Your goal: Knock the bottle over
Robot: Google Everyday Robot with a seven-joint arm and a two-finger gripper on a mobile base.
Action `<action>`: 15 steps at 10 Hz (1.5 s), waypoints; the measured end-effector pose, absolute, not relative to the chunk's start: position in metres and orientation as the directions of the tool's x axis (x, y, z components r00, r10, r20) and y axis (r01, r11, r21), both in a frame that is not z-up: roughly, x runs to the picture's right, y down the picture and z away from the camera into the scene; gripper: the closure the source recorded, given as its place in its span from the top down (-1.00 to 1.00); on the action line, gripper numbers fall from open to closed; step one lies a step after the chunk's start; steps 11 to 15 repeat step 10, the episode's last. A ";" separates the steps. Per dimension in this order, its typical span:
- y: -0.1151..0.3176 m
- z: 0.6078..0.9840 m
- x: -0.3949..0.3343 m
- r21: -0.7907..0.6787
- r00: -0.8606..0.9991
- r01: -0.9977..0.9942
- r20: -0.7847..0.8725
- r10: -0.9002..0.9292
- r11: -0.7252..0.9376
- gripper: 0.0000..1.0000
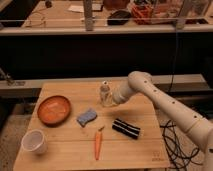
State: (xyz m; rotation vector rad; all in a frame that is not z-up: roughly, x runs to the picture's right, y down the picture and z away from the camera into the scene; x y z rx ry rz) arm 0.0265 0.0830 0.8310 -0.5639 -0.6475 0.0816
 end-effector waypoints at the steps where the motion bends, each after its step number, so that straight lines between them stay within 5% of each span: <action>1: 0.071 0.840 0.024 -0.509 0.800 0.102 0.553 0.234 0.855 -0.95; 6: -0.030 0.892 0.010 -0.344 0.849 0.060 0.512 0.134 0.937 -0.95; 10: -0.136 0.879 0.013 -0.219 0.874 -0.012 0.472 0.117 0.976 -0.95; 15: -0.136 0.879 0.013 -0.219 0.874 -0.012 0.472 0.117 0.976 -0.95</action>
